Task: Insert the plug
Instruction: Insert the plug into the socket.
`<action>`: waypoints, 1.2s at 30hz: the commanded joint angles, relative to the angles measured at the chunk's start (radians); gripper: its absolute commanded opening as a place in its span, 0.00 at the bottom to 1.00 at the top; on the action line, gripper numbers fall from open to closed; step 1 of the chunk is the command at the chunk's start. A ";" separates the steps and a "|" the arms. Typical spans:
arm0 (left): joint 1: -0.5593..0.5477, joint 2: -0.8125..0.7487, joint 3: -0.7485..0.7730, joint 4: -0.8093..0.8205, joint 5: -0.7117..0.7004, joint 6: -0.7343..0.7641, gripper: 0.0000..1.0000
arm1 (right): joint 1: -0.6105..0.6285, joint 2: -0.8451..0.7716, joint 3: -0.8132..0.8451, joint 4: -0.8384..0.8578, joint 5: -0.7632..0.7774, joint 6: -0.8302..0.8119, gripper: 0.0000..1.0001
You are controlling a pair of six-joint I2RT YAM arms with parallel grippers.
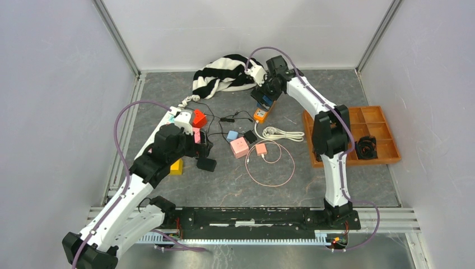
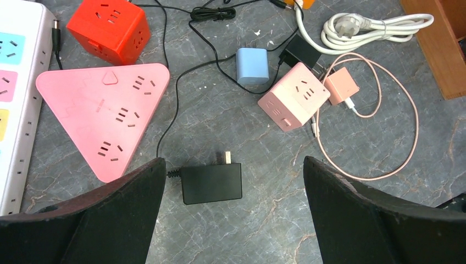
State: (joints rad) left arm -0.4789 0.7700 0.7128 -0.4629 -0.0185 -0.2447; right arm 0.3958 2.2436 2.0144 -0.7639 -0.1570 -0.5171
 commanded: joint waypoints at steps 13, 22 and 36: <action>-0.002 -0.070 0.010 0.018 -0.011 -0.006 1.00 | 0.003 -0.381 -0.373 0.425 -0.003 0.234 0.54; -0.001 -0.067 0.008 0.020 -0.006 0.001 1.00 | 0.003 -0.305 -0.460 0.619 -0.003 0.309 0.19; -0.001 -0.076 0.004 0.020 -0.015 -0.003 1.00 | 0.004 -0.215 -0.530 0.512 0.055 0.355 0.13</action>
State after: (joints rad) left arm -0.4789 0.7021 0.7132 -0.4637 -0.0238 -0.2443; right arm 0.3992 2.0014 1.4956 -0.1123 -0.1455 -0.1715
